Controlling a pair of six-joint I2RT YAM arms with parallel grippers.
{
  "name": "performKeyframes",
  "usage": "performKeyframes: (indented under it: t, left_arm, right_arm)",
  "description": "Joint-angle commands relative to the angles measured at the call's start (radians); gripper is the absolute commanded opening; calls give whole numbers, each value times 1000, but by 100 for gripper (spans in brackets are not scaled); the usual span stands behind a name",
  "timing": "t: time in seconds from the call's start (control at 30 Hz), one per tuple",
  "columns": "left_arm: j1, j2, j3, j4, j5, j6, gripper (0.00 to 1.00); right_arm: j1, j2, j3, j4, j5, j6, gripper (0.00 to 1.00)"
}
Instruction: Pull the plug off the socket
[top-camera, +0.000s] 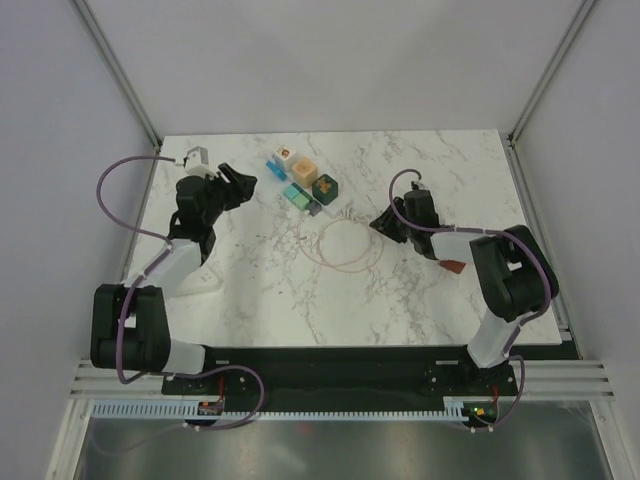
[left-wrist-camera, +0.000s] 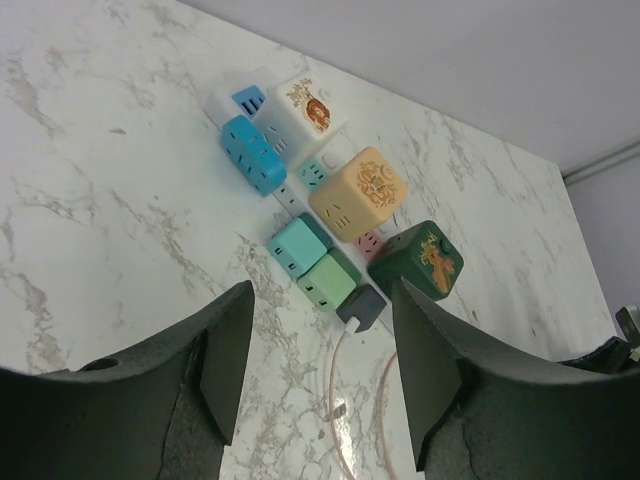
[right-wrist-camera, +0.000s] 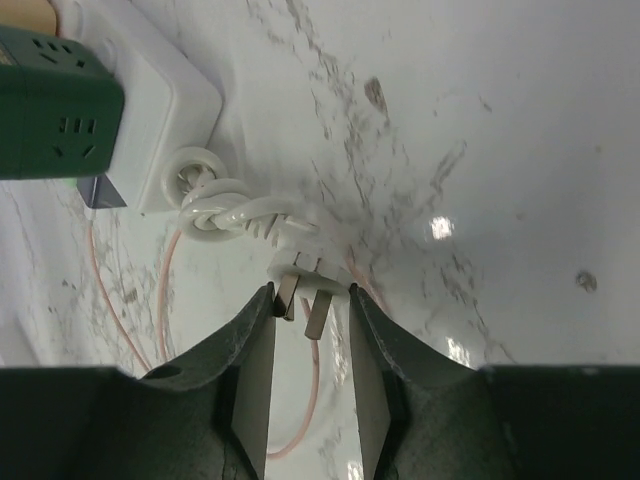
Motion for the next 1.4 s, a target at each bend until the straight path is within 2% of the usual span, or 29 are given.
performKeyframes:
  t: [0.0,0.07,0.17,0.2,0.27,0.3,0.4,0.57,0.7,0.77,0.97,1.03,1.07,1.17,1.23,1.37]
  left_arm:
    - [3,96,48,54,183,19,65]
    - [0,141,53,80,253,-7,63]
    - [-23,208,51,150,348,-38,61]
    - [-31,221,54,151,362,-35,61]
    - [-45,260,65,153,363,-10,60]
    - [-45,277,71,154,362,-7,61]
    - [-45,331,82,171,354,-8,60]
    - [-46,401,60,289,353,-45,59]
    - [-51,460,85,317,376,-68,57]
    - [-65,480,103,317,379,-70,56]
    - [-112,537,138,315,353,-73,58]
    - [-126,560,160,309,354,-85,58]
    - [-131,569,166,306,351,-87,58]
    - [-144,578,177,300,340,-93,57]
    - [-154,575,175,300,331,-85,57]
    - [-161,561,171,300,319,-68,57]
  right_arm:
    - [3,-122,-77,41,-31,-83,20]
    - [3,-128,-74,27,-54,-142,24]
    - [3,-113,-30,14,-95,-196,38]
    - [3,-100,2,11,-94,-206,49]
    - [5,-79,38,27,-85,-230,61]
    - [3,-45,94,28,-80,-242,70]
    - [3,62,247,37,-92,-279,79]
    - [5,279,461,166,-227,-264,86]
    - [2,364,578,185,-261,-243,89]
    - [2,393,550,247,-278,-241,90]
    - [-10,453,542,297,-387,-232,90]
    - [-13,460,539,286,-404,-229,87]
    - [-12,466,521,298,-411,-221,81]
    - [-13,466,461,364,-453,-181,72]
    - [-12,464,437,419,-479,-114,69]
    - [-12,487,400,650,-562,53,68]
